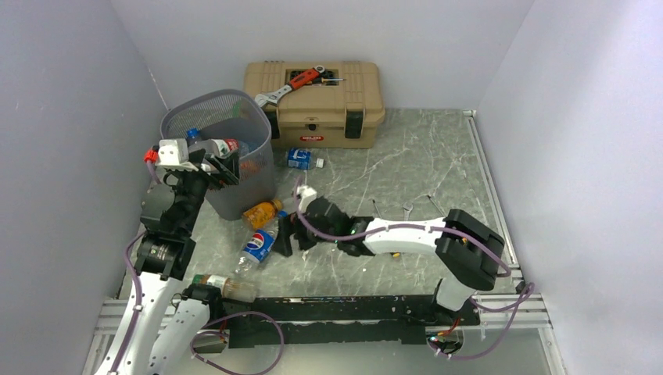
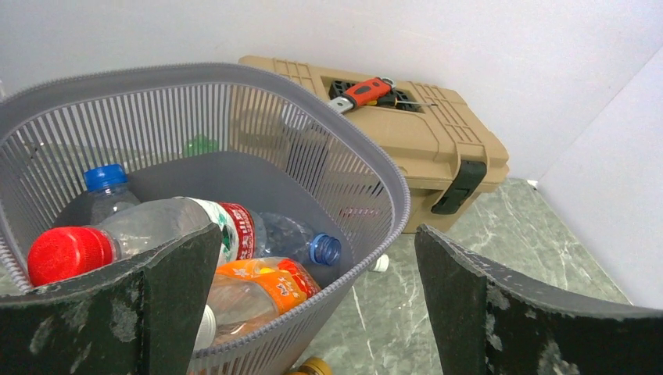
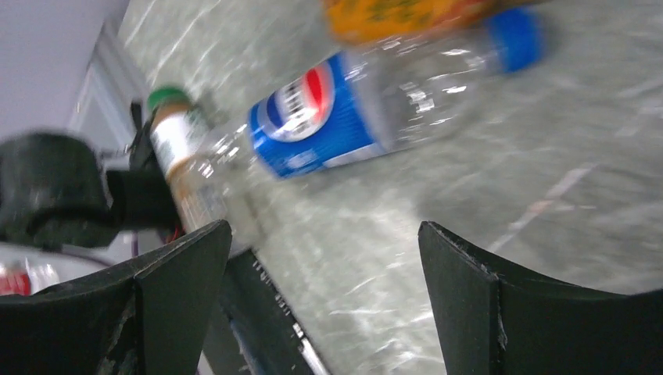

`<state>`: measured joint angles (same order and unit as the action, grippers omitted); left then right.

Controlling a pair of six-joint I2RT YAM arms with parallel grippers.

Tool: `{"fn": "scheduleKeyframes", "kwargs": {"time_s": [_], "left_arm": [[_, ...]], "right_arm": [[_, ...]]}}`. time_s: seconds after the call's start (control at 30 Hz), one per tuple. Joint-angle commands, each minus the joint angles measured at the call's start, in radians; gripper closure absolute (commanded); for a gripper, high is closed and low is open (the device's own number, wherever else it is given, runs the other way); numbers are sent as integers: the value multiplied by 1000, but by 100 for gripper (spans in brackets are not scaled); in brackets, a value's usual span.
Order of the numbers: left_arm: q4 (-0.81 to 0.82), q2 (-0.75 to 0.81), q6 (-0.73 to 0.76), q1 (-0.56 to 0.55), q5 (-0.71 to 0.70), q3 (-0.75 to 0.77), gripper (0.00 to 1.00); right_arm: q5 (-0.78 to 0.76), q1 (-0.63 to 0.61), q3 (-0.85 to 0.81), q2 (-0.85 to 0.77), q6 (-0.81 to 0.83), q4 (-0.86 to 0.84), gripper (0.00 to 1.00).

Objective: Put the plastic bottles in the bin
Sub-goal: Pick up the plastic bottle from the corner of the board.

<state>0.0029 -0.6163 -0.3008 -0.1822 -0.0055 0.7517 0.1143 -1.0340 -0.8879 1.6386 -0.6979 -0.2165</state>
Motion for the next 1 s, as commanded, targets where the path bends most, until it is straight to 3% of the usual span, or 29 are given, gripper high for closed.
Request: {"fn": "scheduleKeyframes", "kwargs": {"time_s": [0.0, 0.13, 0.37, 0.67, 0.97], "left_arm": [[30, 15, 5, -8, -38, -8, 1], [35, 15, 2, -8, -19, -9, 1], [30, 16, 1, -8, -8, -6, 2], [26, 33, 6, -9, -25, -11, 2], [31, 31, -4, -10, -14, -12, 2]], "right_arm": [[-84, -134, -19, -30, 258, 54, 8], [-67, -229, -5, -13, 412, 1, 13], [-23, -287, -89, 119, 520, -79, 9], [38, -310, -252, 248, 532, -88, 12], [121, -327, -299, 291, 536, -50, 10]]}}
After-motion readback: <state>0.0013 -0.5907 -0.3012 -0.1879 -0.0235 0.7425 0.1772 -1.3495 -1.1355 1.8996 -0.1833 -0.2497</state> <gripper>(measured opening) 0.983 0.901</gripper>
